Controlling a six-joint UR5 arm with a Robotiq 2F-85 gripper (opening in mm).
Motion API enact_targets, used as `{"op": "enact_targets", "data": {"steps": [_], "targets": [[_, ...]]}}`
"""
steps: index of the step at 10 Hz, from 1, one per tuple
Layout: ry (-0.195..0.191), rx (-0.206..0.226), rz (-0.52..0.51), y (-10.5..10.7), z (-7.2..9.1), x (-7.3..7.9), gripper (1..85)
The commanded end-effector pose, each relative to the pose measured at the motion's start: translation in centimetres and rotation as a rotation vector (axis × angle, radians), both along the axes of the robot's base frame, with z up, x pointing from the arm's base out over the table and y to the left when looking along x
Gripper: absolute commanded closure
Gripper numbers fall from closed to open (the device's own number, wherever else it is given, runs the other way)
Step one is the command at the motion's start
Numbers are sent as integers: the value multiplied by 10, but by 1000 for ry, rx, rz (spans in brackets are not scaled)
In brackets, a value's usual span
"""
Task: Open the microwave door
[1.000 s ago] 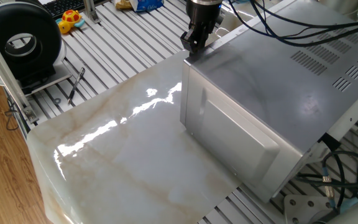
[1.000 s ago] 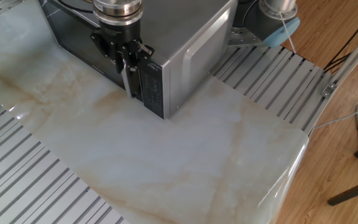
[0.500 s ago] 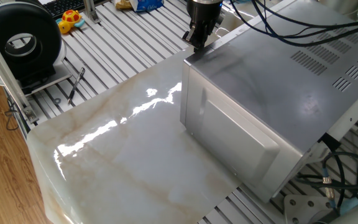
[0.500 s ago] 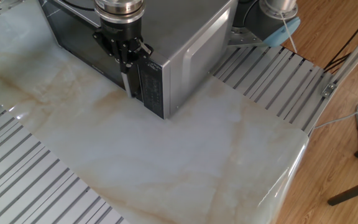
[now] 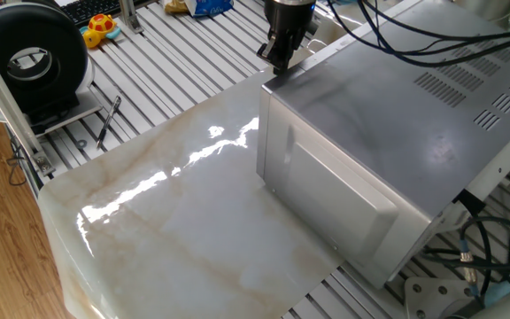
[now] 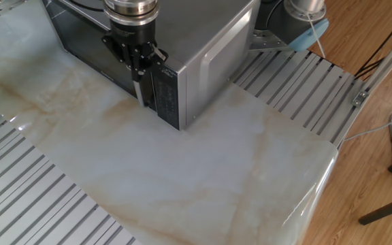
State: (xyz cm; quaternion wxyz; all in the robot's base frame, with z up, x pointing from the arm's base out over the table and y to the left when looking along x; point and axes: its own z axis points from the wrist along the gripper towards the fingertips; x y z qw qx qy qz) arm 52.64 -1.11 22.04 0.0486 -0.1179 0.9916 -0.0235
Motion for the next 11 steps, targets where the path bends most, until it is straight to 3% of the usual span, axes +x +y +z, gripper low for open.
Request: {"op": "enact_targets", "data": {"steps": [1, 3, 5, 11], "targets": [[-35, 33, -2, 8, 2, 9, 830], [7, 3, 21, 0, 11, 4, 830], [31, -8, 11, 7, 23, 8, 830], [35, -1, -2, 9, 29, 3, 830]]}}
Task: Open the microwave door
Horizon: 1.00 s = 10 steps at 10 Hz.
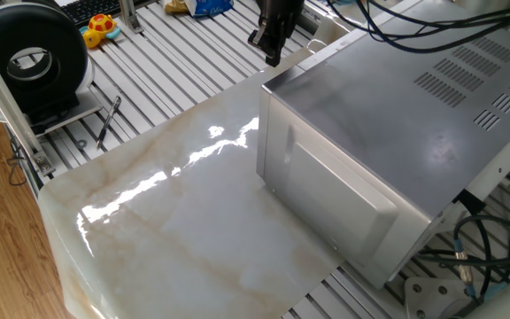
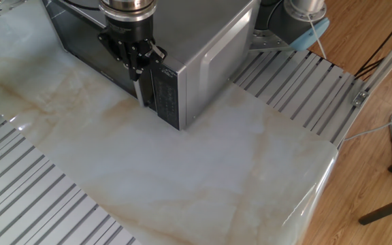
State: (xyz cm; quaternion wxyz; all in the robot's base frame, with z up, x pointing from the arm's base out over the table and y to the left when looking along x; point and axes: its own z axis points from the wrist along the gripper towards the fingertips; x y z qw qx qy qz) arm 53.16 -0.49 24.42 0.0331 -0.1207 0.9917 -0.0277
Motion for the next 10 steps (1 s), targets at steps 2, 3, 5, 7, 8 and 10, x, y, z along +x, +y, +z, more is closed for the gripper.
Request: {"op": "enact_targets", "data": {"steps": [2, 3, 5, 7, 8, 10], "targets": [[0, 20, -1, 5, 5, -1, 830], [-3, 17, 2, 4, 5, 0, 830], [-3, 12, 2, 3, 5, 0, 830], [3, 5, -3, 1, 5, -2, 830], [4, 5, -6, 1, 5, -2, 830], [2, 10, -9, 2, 5, -2, 830]]}}
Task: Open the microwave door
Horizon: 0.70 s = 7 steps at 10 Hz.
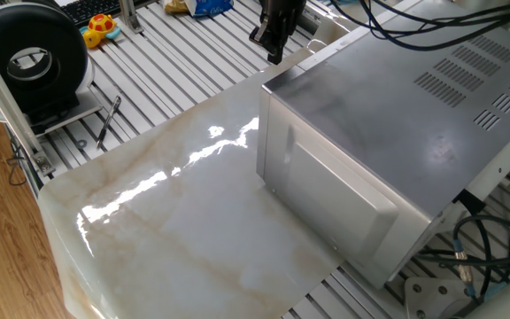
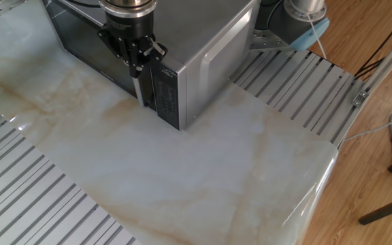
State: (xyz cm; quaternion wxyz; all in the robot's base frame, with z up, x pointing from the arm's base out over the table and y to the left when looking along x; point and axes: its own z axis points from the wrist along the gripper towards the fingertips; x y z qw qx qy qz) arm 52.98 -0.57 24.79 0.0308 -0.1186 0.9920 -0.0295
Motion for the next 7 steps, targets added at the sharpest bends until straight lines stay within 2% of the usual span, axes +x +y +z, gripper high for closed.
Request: {"op": "enact_targets", "data": {"steps": [1, 4, 6, 7], "targets": [[-2, 17, -5, 4, 1, 0, 830], [3, 21, 3, 2, -2, -1, 830], [11, 45, 7, -1, -15, 0, 827], [19, 46, 24, -3, -19, -3, 687]]}}
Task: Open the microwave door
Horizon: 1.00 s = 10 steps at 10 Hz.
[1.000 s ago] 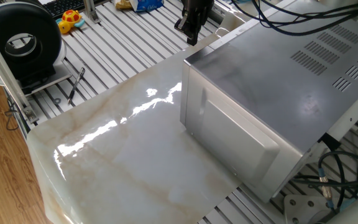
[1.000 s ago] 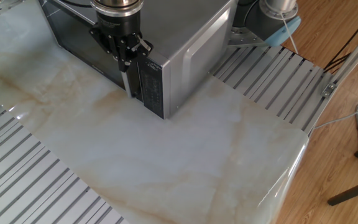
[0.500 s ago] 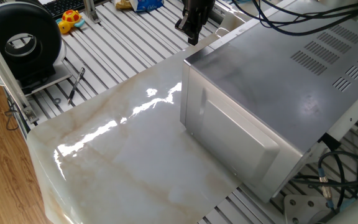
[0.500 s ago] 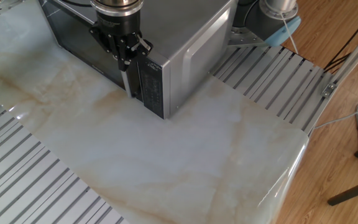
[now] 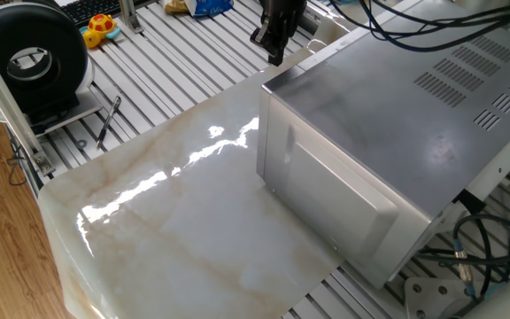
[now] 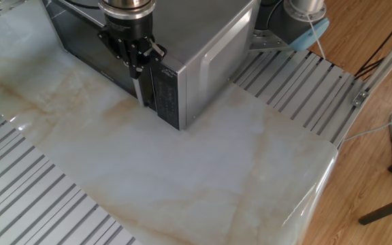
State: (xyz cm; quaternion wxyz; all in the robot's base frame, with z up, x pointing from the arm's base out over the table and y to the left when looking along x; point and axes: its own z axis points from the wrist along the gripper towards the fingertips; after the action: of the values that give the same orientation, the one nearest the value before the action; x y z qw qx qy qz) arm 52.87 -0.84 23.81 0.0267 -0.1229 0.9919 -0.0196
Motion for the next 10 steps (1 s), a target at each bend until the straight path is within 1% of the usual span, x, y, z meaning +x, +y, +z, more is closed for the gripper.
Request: {"op": "enact_targets", "data": {"steps": [1, 2, 4, 6, 9, 10], "targets": [[5, 27, 47, -1, -10, -2, 407], [5, 16, 58, -4, -9, -2, 283], [7, 8, 94, -5, -6, -4, 137], [-2, 2, 105, -6, -2, -2, 127], [-8, 6, 110, -2, 1, 0, 127], [-5, 3, 113, 0, 3, -1, 127]]}}
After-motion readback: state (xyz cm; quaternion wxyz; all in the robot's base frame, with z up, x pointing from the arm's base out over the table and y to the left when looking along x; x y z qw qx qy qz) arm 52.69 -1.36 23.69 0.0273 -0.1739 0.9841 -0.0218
